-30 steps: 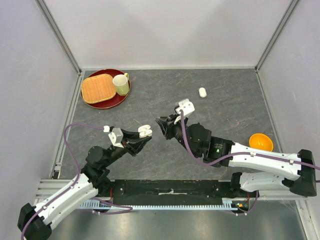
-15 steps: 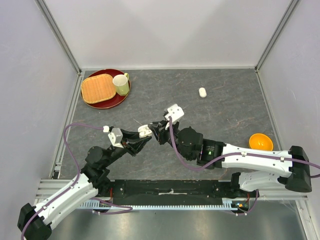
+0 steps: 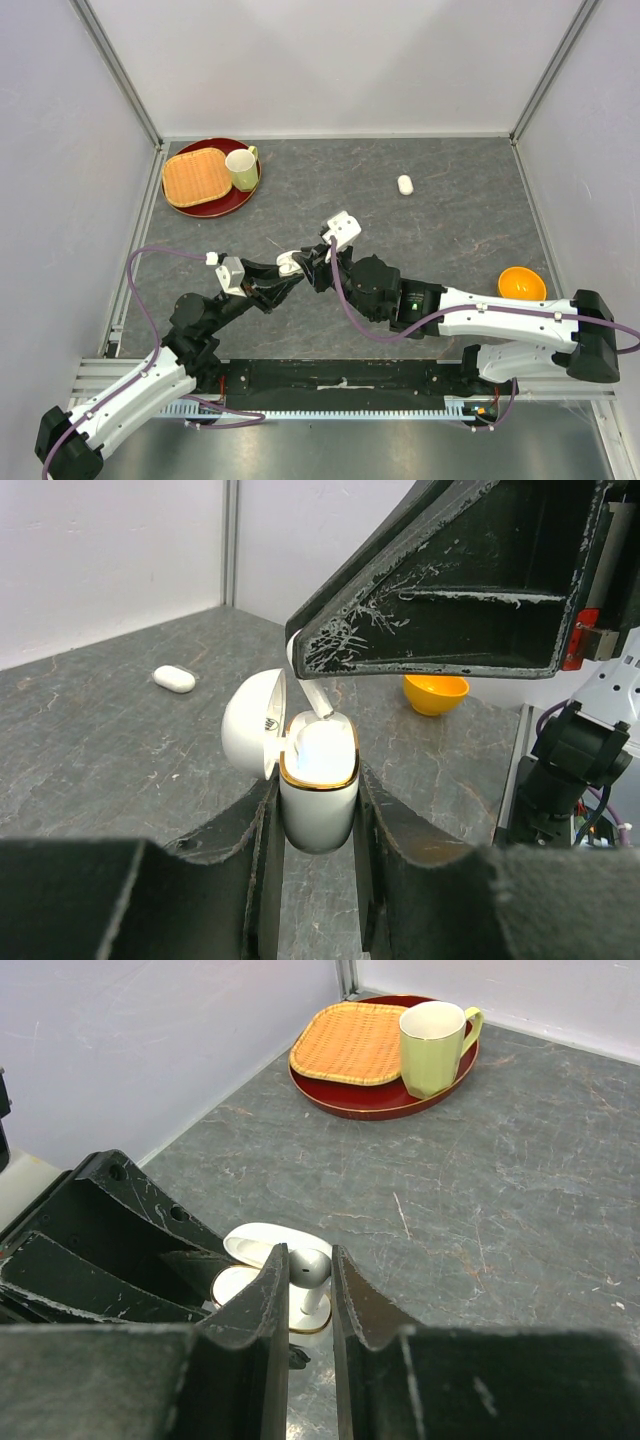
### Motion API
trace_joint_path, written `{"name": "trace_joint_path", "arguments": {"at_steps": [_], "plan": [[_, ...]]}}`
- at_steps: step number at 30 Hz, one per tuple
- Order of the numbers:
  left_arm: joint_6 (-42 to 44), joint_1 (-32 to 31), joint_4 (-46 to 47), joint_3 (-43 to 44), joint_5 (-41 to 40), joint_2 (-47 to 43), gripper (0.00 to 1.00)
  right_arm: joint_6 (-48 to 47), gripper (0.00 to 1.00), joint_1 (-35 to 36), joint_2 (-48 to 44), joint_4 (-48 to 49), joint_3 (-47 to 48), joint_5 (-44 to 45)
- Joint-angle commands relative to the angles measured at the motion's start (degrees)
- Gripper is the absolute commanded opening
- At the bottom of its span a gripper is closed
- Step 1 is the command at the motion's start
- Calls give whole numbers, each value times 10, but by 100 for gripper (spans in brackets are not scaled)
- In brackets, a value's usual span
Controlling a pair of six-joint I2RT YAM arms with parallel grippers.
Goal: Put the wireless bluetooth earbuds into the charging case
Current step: Place the earbud in the charging case.
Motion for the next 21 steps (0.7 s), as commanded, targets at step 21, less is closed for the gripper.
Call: {"name": "trace_joint_path", "arguments": {"at_steps": [21], "plan": [[-17, 1, 35, 6, -8, -7, 2, -36, 0, 19, 6, 11, -3, 8]]}}
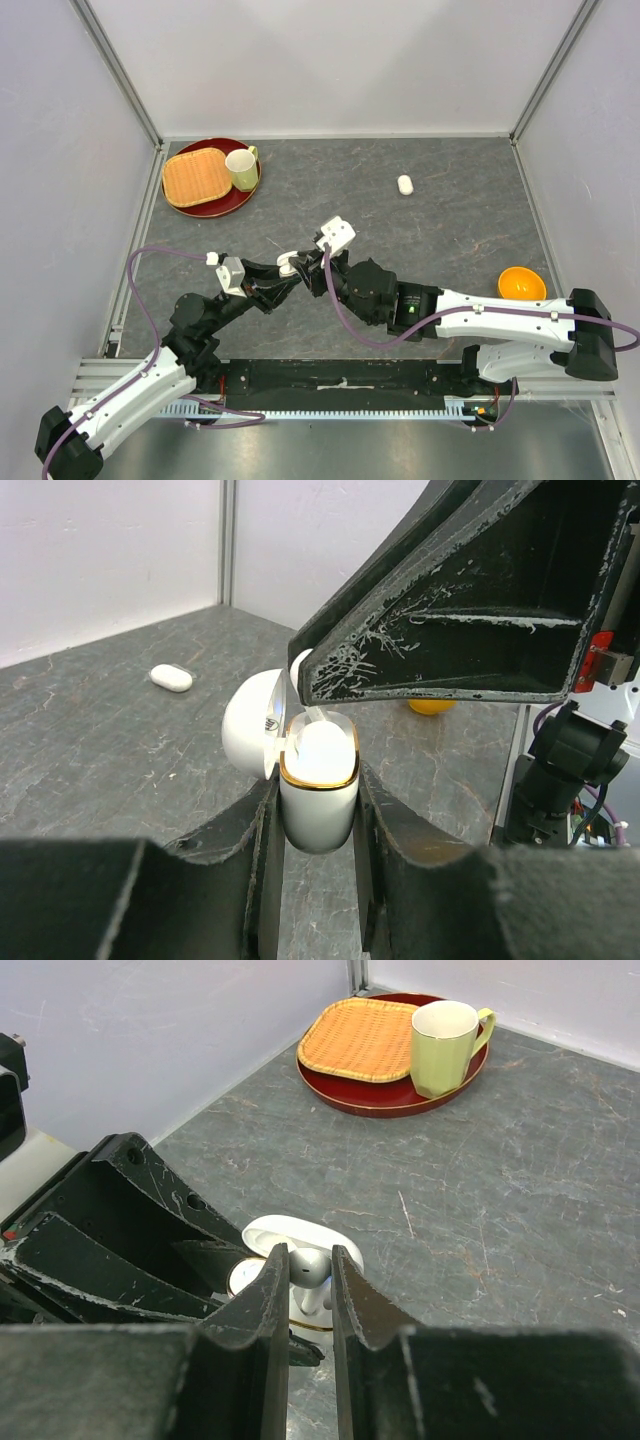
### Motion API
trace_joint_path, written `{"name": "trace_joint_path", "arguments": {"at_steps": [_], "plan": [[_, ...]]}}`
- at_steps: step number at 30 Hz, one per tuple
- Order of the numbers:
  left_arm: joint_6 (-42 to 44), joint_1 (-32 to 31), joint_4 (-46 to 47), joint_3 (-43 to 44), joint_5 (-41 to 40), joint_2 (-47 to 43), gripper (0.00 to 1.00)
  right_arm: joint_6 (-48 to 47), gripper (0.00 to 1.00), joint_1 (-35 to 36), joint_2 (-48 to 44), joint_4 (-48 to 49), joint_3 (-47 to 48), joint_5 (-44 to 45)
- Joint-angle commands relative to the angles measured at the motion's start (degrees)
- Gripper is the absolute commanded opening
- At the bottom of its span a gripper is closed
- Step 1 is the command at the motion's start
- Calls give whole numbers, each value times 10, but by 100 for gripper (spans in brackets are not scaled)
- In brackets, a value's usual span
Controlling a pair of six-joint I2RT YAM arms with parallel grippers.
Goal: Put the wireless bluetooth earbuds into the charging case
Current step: Place the earbud in the charging case.
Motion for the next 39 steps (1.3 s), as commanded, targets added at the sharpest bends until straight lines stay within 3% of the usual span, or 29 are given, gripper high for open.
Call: {"name": "trace_joint_path", "arguments": {"at_steps": [1, 29, 39], "plan": [[-15, 1, 36, 6, -12, -8, 2, -19, 0, 8, -5, 6, -4, 12], [-11, 1, 34, 4, -19, -8, 2, -50, 0, 8, -20, -35, -8, 11], [9, 1, 50, -1, 21, -10, 2, -60, 0, 9, -11, -5, -7, 34]]}}
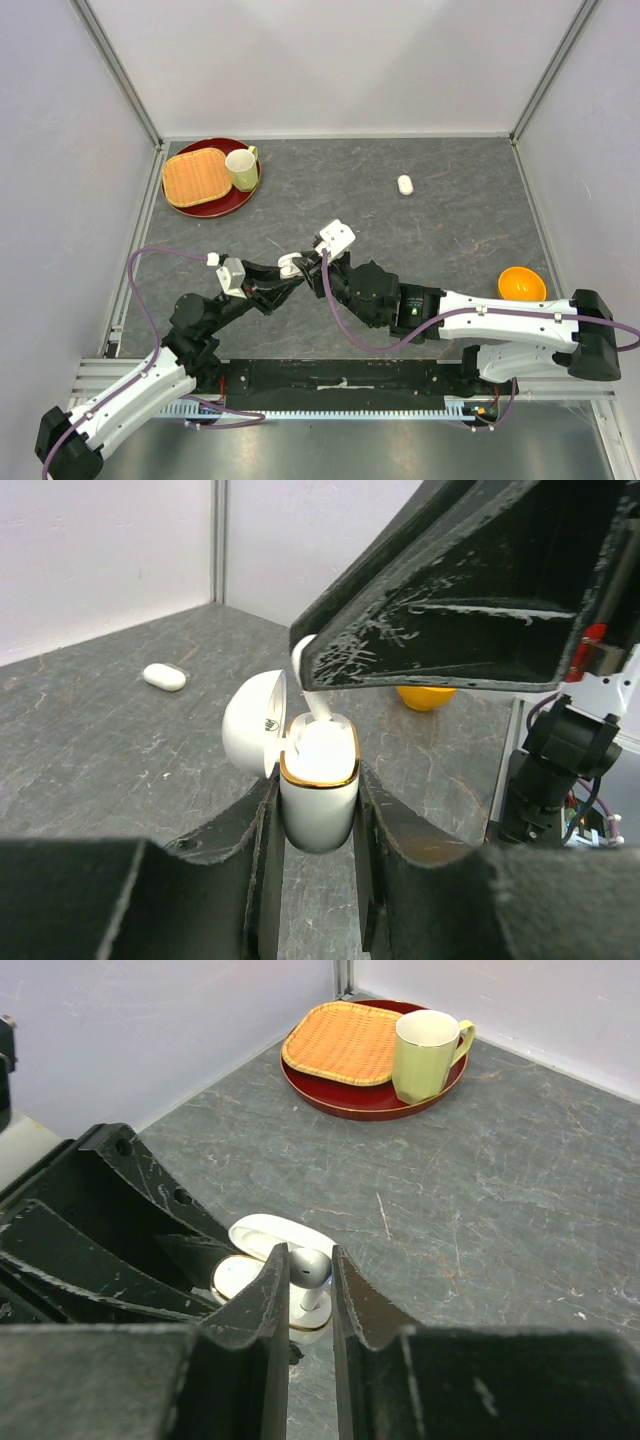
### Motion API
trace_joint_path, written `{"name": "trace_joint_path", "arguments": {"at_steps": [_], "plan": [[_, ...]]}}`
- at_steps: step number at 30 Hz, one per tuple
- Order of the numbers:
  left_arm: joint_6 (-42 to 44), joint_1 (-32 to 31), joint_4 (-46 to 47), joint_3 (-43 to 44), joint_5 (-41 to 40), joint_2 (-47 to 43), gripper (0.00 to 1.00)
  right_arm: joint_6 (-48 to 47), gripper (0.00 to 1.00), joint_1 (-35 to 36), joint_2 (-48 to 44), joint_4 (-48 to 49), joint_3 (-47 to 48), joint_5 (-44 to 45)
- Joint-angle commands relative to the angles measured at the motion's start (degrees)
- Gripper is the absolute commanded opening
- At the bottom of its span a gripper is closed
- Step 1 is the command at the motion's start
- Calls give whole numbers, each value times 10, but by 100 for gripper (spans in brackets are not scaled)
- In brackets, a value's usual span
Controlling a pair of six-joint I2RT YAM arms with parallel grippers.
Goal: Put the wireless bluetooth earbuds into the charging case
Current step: Place the earbud in the charging case.
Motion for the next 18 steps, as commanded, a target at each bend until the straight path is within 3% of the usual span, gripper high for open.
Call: {"name": "trace_joint_path", "arguments": {"at_steps": [1, 9, 18], "plan": [[12, 1, 62, -2, 19, -11, 2, -19, 0, 3, 1, 2, -4, 17], [32, 1, 74, -9, 34, -23, 2, -15, 0, 3, -1, 11, -20, -1], [16, 0, 77, -14, -10, -27, 2, -21, 0, 3, -11, -9, -22, -34]]}}
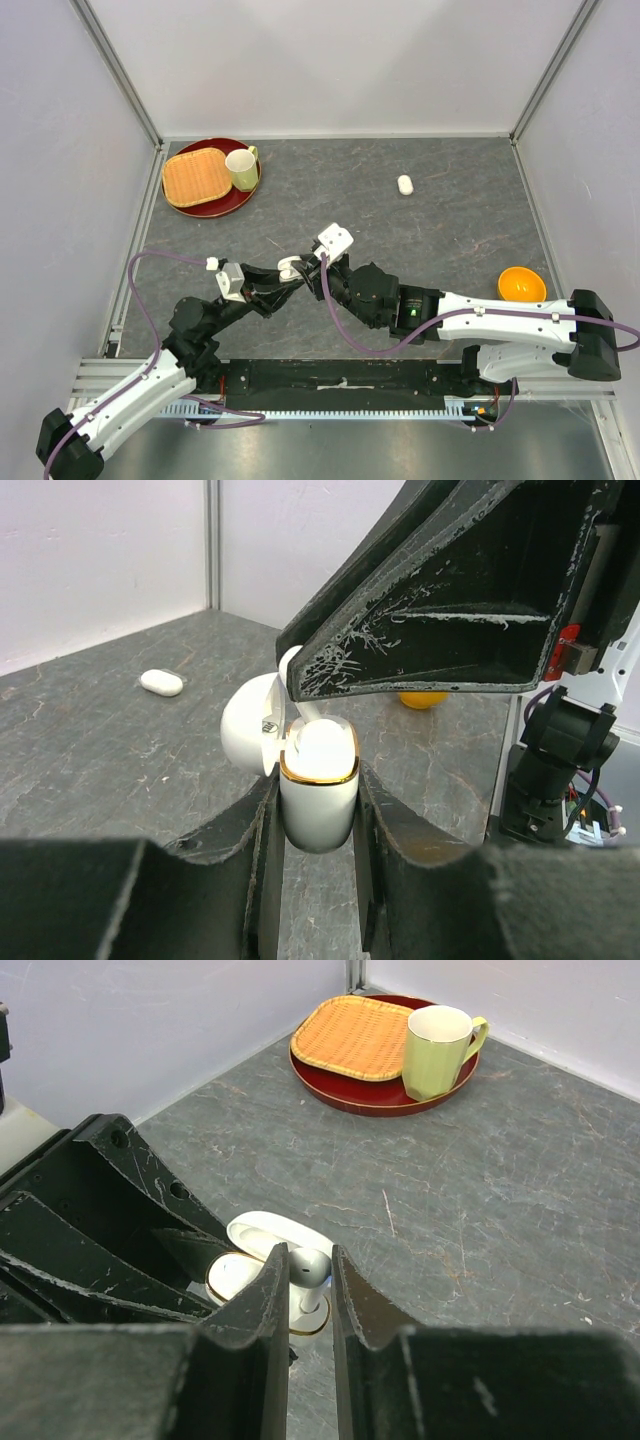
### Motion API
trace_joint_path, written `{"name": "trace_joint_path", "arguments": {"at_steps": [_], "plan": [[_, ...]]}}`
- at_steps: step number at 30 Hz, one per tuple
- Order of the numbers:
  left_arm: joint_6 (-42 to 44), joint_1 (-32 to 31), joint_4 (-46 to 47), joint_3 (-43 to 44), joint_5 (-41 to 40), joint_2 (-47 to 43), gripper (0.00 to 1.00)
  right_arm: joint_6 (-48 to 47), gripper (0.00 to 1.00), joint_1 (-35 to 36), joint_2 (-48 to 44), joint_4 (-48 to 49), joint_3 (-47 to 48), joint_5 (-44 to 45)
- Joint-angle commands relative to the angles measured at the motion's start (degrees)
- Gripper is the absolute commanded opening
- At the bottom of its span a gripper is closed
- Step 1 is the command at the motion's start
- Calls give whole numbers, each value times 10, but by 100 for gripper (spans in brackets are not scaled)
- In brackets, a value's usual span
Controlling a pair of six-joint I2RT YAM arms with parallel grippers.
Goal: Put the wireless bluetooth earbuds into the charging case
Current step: Place the earbud in the charging case.
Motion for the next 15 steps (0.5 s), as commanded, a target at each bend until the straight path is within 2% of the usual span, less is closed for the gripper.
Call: {"name": "trace_joint_path", "arguments": {"at_steps": [1, 15], "plan": [[7, 1, 60, 5, -30, -11, 2, -15, 0, 2, -11, -28, -3, -18], [4, 0, 60, 5, -54, -9, 2, -33, 0, 5, -6, -57, 8, -28]]}}
